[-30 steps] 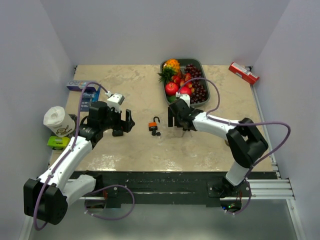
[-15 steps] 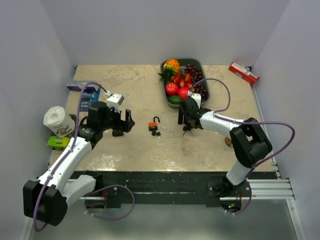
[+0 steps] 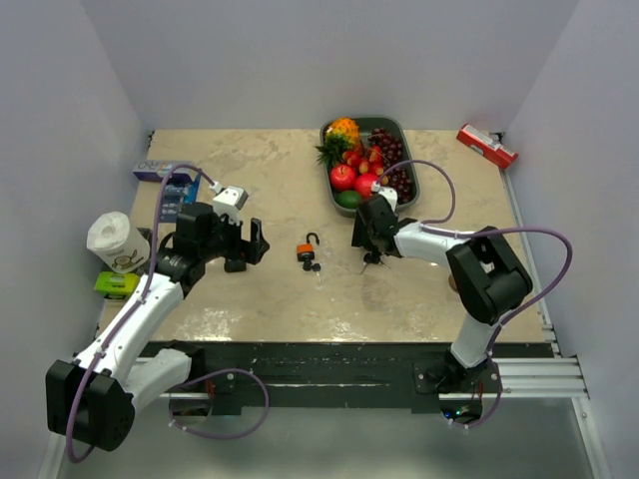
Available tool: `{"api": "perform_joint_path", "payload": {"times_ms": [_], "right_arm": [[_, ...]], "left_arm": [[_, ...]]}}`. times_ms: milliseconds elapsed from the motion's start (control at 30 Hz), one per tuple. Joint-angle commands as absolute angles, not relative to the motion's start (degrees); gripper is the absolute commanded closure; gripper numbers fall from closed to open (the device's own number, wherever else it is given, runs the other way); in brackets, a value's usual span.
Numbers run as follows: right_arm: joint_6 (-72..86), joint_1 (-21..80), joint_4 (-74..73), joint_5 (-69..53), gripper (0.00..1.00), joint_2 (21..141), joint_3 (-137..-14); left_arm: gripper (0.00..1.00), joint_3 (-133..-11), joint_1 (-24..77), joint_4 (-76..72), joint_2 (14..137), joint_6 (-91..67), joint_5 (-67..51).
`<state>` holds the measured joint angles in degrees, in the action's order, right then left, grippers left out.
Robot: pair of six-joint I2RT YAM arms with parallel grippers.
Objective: Unlock with the key
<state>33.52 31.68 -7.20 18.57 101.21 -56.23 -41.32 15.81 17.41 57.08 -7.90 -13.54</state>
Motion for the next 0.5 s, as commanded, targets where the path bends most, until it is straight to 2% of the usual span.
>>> {"api": "perform_joint_path", "payload": {"times_ms": [0, 67, 200, 467], "right_arm": [[35.5, 31.6, -6.6, 17.1, 0.39, 103.7, -56.7], [35.5, 31.6, -6.7, 17.3, 0.42, 103.9, -56.7], [35.6, 31.6, -6.2, 17.1, 0.57, 103.4, -56.1], [34.3, 31.8, -6.3, 17.0, 0.7, 100.7, -54.2]], "left_arm": [[0.02, -40.4, 15.5, 16.2, 56.0, -8.0, -14.2], [0.02, -40.4, 15.5, 16.3, 56.1, -8.1, -14.2], [0.02, -40.4, 15.5, 16.3, 56.1, -8.0, -14.2], [0.02, -40.5, 15.5, 16.1, 56.1, -8.2, -14.2]]}}
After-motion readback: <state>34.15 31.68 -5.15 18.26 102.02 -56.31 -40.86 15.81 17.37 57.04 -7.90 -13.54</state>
